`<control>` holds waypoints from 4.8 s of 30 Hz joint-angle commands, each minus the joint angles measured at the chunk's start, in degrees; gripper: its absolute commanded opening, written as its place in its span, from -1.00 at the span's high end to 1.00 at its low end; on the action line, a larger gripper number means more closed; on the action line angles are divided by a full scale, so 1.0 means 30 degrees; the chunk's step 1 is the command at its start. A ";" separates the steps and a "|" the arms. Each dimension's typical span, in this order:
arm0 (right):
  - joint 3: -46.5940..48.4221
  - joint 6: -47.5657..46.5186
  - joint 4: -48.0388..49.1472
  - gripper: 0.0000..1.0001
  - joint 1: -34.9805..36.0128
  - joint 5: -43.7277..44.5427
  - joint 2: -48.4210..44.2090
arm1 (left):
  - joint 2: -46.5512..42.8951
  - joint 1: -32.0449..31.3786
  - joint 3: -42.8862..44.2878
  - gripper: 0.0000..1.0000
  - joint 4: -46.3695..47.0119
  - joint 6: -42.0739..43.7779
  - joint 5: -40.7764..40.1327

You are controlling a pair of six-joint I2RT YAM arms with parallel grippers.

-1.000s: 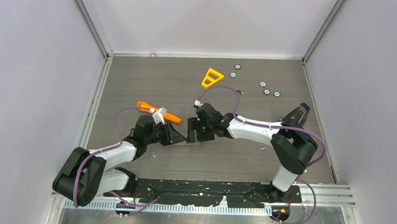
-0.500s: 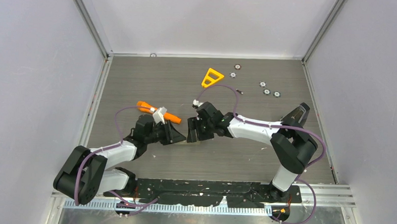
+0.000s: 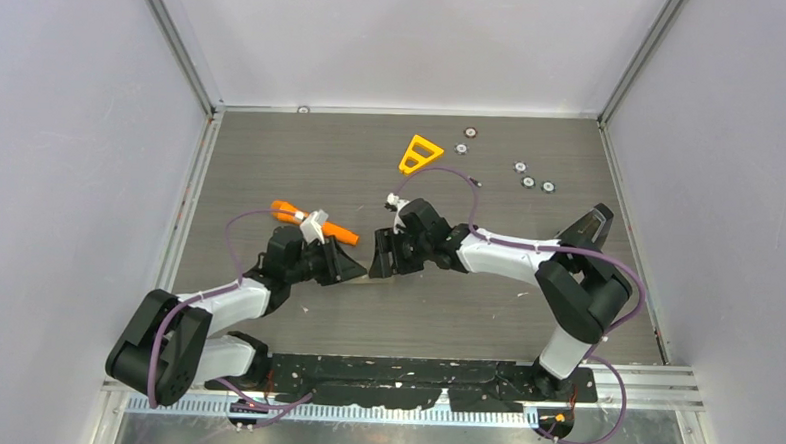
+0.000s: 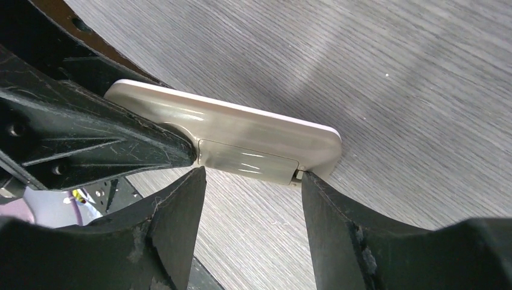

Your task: Load the batteries into the remote control

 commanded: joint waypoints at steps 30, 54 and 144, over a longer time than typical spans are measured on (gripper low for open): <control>-0.3909 0.5971 1.1556 -0.18 -0.0130 -0.6099 -0.0014 | 0.0010 -0.0359 -0.0580 1.00 -0.5816 0.0992 -0.4728; -0.4765 0.5963 0.9559 -0.18 -0.1001 -0.3904 -0.2931 | -0.0194 -0.0365 0.0043 1.00 -0.7529 0.0106 -0.6135; 0.1123 0.1192 0.1169 0.09 -0.0972 -0.0616 0.1336 | 0.0849 -0.0380 -0.0754 1.00 -0.3397 0.2222 -0.2094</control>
